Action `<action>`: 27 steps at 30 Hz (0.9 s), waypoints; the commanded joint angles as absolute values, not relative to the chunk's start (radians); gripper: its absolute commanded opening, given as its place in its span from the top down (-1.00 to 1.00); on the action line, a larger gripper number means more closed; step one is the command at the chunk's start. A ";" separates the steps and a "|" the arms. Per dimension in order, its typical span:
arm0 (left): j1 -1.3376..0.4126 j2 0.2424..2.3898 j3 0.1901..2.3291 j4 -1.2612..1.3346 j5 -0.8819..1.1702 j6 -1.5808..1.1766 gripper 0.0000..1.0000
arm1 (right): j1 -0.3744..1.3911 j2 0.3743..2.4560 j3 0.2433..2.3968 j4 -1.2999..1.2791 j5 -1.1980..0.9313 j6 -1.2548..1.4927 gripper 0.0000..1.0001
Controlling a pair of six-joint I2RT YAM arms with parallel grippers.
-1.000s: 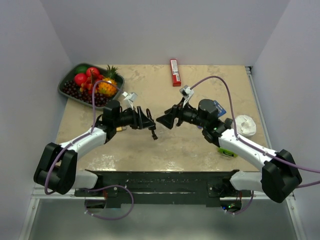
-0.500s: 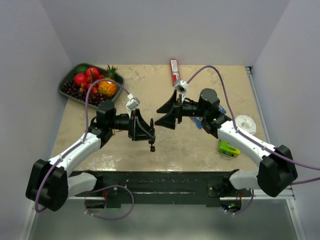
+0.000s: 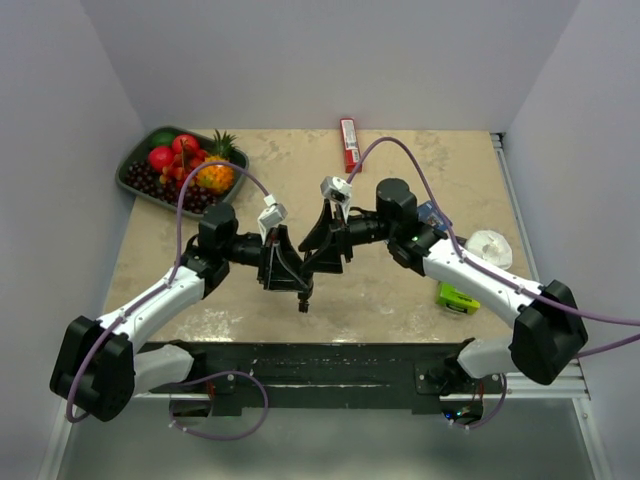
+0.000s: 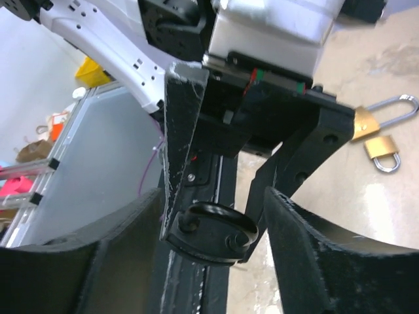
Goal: Unlock with the key
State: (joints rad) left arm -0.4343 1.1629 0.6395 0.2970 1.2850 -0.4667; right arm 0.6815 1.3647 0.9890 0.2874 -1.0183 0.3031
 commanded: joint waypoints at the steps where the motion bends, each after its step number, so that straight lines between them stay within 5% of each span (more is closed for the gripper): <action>1: -0.437 1.135 0.650 0.350 1.327 -0.442 1.00 | 0.686 1.365 1.032 0.178 -1.069 0.227 -0.19; 14: -0.436 1.127 0.696 0.160 1.192 -0.305 1.00 | 0.684 1.338 1.035 0.121 -0.916 0.230 0.98; 27: -0.439 1.173 0.772 -0.141 0.529 -0.287 1.00 | 0.695 1.457 1.098 -0.058 -0.358 0.288 1.00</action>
